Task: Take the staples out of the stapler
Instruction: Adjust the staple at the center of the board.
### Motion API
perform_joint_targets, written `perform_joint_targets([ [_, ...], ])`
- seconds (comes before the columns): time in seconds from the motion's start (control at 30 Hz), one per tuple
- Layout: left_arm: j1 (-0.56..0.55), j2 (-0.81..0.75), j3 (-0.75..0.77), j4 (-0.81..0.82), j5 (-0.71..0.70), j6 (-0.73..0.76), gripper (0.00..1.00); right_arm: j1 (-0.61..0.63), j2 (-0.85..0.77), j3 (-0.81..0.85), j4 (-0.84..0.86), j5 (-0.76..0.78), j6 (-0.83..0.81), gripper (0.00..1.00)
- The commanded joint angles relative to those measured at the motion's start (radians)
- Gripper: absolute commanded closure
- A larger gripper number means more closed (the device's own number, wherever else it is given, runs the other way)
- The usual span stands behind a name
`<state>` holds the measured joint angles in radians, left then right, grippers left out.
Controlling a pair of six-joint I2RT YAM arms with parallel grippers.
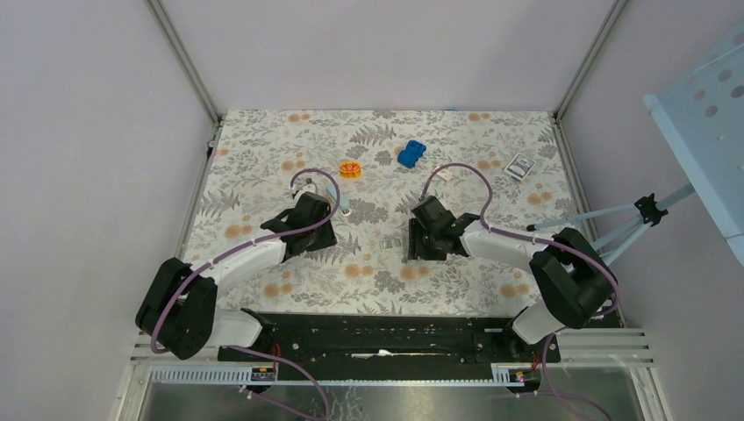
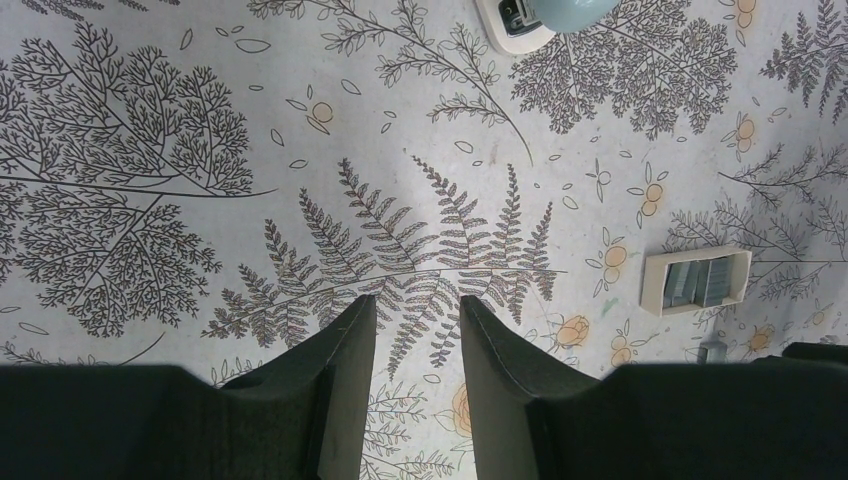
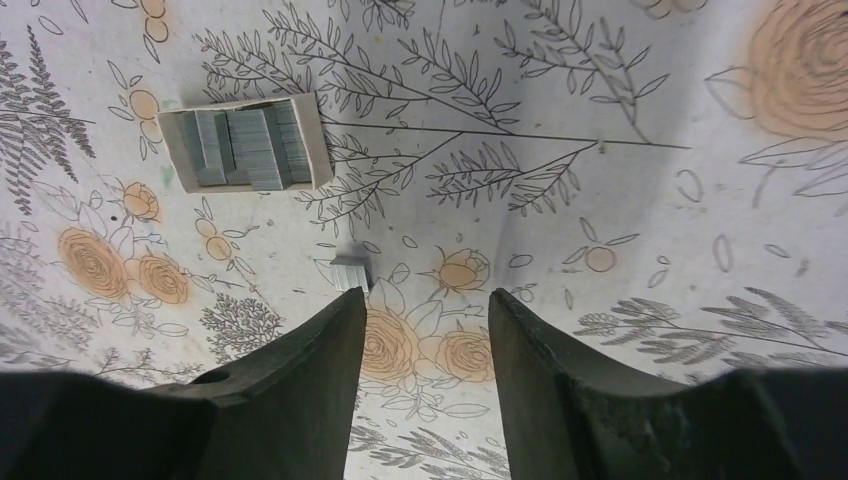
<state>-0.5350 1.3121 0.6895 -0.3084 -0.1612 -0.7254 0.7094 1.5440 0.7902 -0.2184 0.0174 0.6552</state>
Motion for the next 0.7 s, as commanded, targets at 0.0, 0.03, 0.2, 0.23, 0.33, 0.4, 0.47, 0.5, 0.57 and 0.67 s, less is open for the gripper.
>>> perform_joint_targets([
  [0.0,0.006,-0.029,0.036,0.033,-0.017,0.009,0.59,0.033,0.002,0.115,-0.14,0.116,-0.098,0.44],
  [0.03,0.006,-0.03,0.036,0.034,-0.018,0.009,0.59,0.046,0.013,0.135,-0.161,0.134,-0.105,0.43],
  [0.2,0.006,-0.031,0.037,0.036,-0.019,0.009,0.59,0.117,0.085,0.211,-0.229,0.187,-0.115,0.42],
  [0.23,0.006,-0.034,0.034,0.038,-0.02,0.009,0.59,0.122,0.096,0.217,-0.229,0.183,-0.113,0.42],
  [0.33,0.006,-0.045,0.023,0.041,-0.023,0.011,0.59,0.136,0.131,0.236,-0.225,0.168,-0.106,0.42],
  [0.4,0.006,-0.05,0.013,0.042,-0.025,0.013,0.59,0.145,0.155,0.251,-0.23,0.165,-0.106,0.42],
  [0.47,0.007,-0.054,0.009,0.039,-0.027,0.018,0.59,0.149,0.178,0.264,-0.239,0.167,-0.102,0.42],
  [0.5,0.006,-0.055,0.009,0.038,-0.028,0.02,0.59,0.15,0.187,0.27,-0.243,0.168,-0.1,0.42],
  [0.57,0.006,-0.058,0.007,0.037,-0.03,0.023,0.59,0.153,0.203,0.279,-0.244,0.166,-0.098,0.42],
  [0.67,0.006,-0.063,0.005,0.037,-0.033,0.024,0.59,0.158,0.22,0.291,-0.245,0.155,-0.098,0.44],
])
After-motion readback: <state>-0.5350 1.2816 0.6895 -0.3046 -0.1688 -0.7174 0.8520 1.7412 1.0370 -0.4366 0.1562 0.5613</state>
